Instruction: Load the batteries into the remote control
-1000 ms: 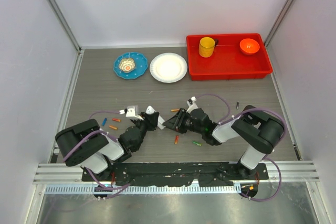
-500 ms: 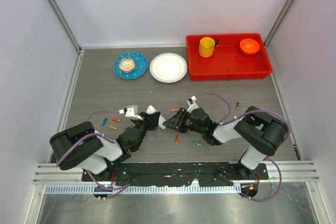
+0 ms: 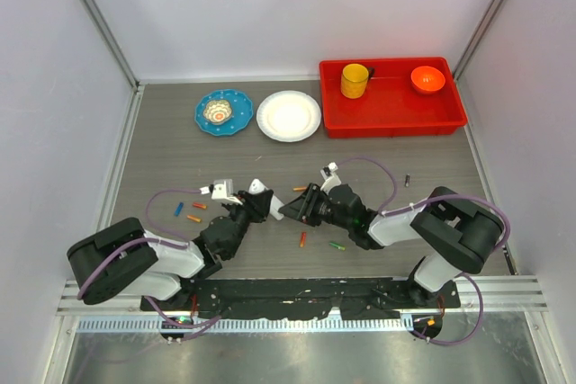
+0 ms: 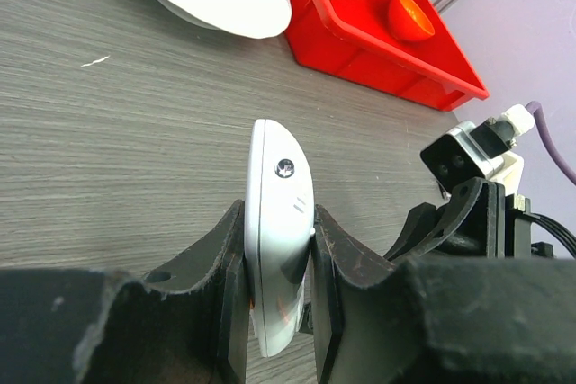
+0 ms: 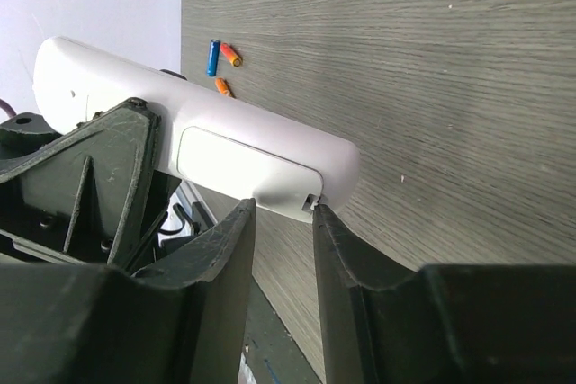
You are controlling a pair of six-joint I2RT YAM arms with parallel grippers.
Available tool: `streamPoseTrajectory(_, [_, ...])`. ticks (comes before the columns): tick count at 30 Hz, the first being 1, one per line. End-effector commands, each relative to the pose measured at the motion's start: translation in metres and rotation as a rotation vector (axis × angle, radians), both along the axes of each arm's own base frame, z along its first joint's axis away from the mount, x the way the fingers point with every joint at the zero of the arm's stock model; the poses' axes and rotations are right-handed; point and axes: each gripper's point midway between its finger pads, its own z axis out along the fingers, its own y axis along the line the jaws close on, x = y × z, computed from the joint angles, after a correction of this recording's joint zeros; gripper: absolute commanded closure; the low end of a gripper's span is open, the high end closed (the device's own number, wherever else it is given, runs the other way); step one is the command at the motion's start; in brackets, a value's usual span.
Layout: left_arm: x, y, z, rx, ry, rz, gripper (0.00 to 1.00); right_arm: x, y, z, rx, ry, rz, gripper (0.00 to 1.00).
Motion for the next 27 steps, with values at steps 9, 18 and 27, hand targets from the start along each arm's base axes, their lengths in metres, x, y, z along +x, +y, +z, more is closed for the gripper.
streamPoseTrajectory(9, [0.006, -0.009, 0.001, 0.037, -0.009, 0.003, 1.0, 0.009, 0.008, 0.022, 0.039, -0.065, -0.008, 0.64])
streamPoseTrajectory(18, [0.006, -0.006, -0.009, 0.068, 0.005, 0.013, 1.0, 0.007, 0.007, 0.005, 0.011, -0.04, -0.004, 0.64])
streamPoseTrajectory(27, [0.006, -0.006, -0.013, 0.078, 0.014, 0.015, 1.0, 0.007, 0.006, 0.0, 0.001, -0.037, -0.004, 0.64])
